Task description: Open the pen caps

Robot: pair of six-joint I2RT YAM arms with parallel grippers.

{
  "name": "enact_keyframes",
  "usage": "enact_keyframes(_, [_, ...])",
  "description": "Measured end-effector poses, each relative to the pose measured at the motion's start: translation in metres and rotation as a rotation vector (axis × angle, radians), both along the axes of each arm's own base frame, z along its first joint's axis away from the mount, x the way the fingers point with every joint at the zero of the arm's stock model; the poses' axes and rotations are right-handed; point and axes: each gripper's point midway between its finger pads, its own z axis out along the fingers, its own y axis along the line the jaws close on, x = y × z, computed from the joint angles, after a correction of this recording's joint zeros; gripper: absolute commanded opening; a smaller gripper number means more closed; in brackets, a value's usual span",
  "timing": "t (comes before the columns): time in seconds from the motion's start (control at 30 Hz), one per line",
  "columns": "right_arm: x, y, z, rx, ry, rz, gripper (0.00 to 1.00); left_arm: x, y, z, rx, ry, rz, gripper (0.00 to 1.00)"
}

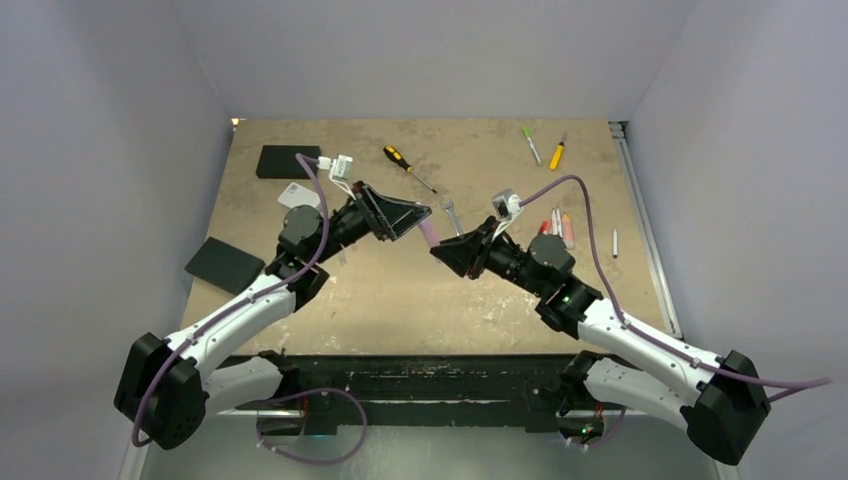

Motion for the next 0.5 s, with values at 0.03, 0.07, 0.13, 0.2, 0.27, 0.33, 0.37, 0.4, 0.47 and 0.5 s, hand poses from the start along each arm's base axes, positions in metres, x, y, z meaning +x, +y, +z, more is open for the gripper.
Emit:
enact_keyframes(0.03, [0.000, 0.001, -0.001, -0.002, 0.002, 0.002, 0.00, -0.001, -0.002, 0.001, 0.003, -0.002, -0.005, 0.57])
enact_keyframes(0.07, [-0.001, 0.002, -0.001, -0.003, 0.002, 0.005, 0.00, -0.001, -0.004, 0.001, 0.008, -0.005, -0.009, 0.54])
enact_keyframes(0.13, [-0.002, 0.004, -0.001, -0.005, 0.003, 0.009, 0.00, -0.001, -0.007, 0.001, 0.017, -0.006, -0.014, 0.48])
enact_keyframes(0.2, [-0.002, 0.005, -0.001, -0.006, 0.001, 0.004, 0.00, 0.001, -0.009, -0.002, 0.032, 0.000, -0.015, 0.41])
enact_keyframes(0.27, [-0.002, 0.005, 0.001, -0.005, -0.001, 0.003, 0.00, 0.003, -0.012, -0.005, 0.045, 0.005, -0.018, 0.34])
enact_keyframes(0.33, [-0.002, 0.005, 0.001, -0.005, -0.002, 0.000, 0.00, 0.003, -0.016, -0.009, 0.058, 0.013, -0.024, 0.22])
enact_keyframes(0.37, [-0.002, 0.006, 0.001, -0.005, -0.004, 0.001, 0.00, 0.004, -0.017, -0.011, 0.063, 0.018, -0.027, 0.17])
enact_keyframes(0.4, [-0.002, 0.006, 0.001, -0.006, -0.004, 0.001, 0.00, 0.004, -0.018, -0.013, 0.070, 0.021, -0.027, 0.11])
enact_keyframes(0.47, [0.000, 0.005, 0.000, -0.012, -0.002, -0.010, 0.00, 0.005, -0.020, -0.014, 0.079, 0.025, -0.031, 0.04])
enact_keyframes(0.5, [0.000, 0.004, -0.001, -0.016, -0.002, -0.014, 0.00, 0.005, -0.021, -0.014, 0.082, 0.023, -0.032, 0.05])
